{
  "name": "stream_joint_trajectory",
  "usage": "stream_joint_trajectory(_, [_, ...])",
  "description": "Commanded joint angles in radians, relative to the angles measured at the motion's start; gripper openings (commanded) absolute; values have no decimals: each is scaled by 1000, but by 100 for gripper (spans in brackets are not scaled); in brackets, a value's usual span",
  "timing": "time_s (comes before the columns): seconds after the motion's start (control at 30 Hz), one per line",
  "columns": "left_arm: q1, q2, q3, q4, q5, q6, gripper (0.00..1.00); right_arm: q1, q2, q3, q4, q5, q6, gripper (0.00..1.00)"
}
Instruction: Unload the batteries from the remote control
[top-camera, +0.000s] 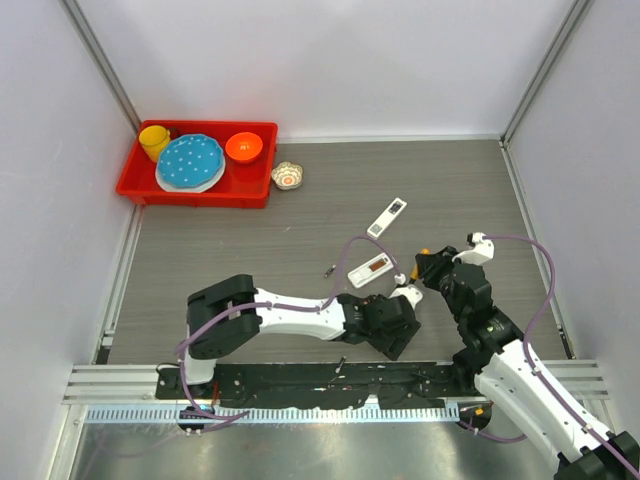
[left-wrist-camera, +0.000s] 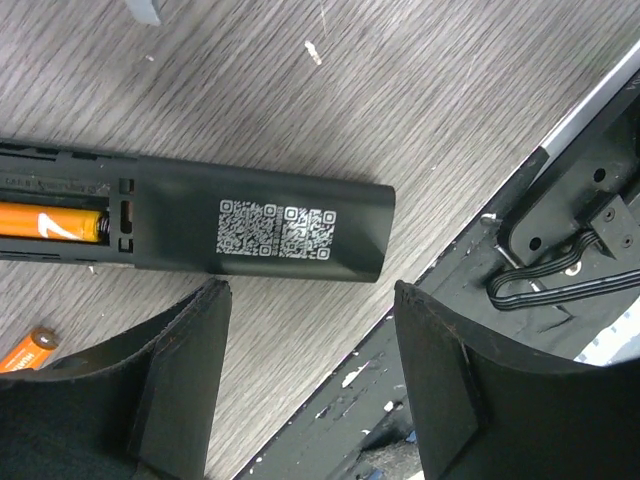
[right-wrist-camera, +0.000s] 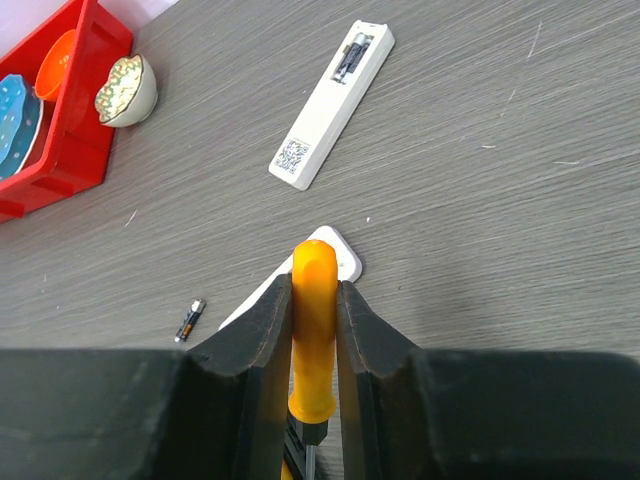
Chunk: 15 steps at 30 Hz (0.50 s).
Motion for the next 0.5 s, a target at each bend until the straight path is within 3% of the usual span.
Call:
stream_joint_trajectory(0.0, [58, -114, -58, 65, 59, -2, 69, -3, 6, 21, 81, -49, -22, 1])
stream_joint_trajectory(0.17, [168, -269, -212, 214, 214, -36, 65, -3, 58, -1, 175, -133, -22, 1])
stream_joint_trajectory(0.3, [288, -346, -294, 263, 295, -78, 52, -3, 118, -24, 268, -188, -10, 1])
stream_joint_trajectory(0.47, [351, -320, -314, 259, 333, -71, 36, -2, 204, -55, 371, -244, 13, 1])
